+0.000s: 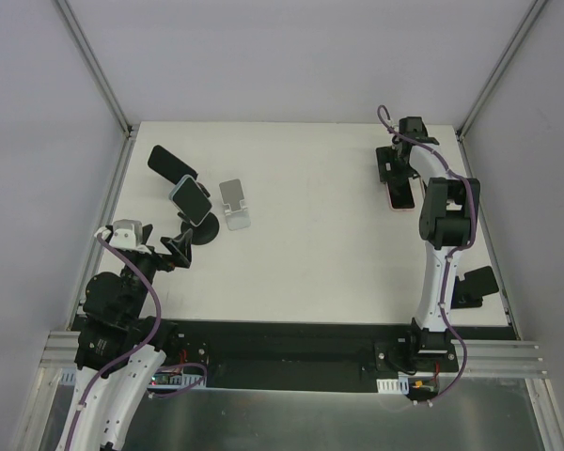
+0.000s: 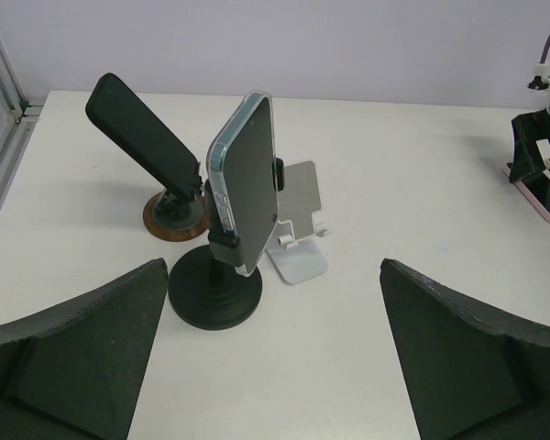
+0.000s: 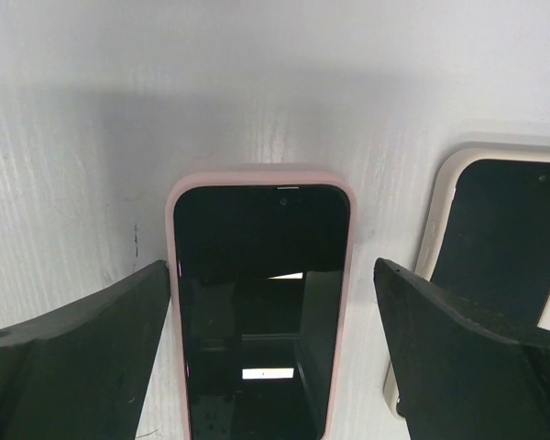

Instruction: Remove the phone from the phone stand

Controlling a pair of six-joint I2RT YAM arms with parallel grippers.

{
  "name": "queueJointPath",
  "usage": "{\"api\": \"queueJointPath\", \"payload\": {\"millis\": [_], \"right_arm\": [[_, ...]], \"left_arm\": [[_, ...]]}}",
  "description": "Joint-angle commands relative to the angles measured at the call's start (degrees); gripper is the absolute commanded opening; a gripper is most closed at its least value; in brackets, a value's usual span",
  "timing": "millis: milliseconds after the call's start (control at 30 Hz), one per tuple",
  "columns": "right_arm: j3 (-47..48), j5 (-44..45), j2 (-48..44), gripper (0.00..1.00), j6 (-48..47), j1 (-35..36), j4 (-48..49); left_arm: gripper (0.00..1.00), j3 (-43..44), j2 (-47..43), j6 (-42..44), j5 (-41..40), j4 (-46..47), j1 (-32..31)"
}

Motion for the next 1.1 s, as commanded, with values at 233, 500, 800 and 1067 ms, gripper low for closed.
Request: {"api": "queueJointPath", "payload": {"millis": [233,500,800,1067], "right_arm": [[-3.45,-2.41,-5.83,0.94,4.22,-0.47,-0.21],[-7.93,-2.5,-6.98,0.94,7.92,-0.55,-2.23],[-9.52,-3.29,-6.63,0.86,7.66,-0.91,-2.23],[-5.4,-4.34,-5.31,0.5,6.25,-2.58,-3.02]], "left_arm": [[0.99,1.29,0.16,0.59,1.83,1.31,1.33],[0.99,1.2,-0.72,0.5,2.01,1.22,1.51],[0.99,1.2,-0.46,0.5,2.01,1.31,1.51],[0.99,1.28,0.33,0.59,2.27,1.31,1.86]]}}
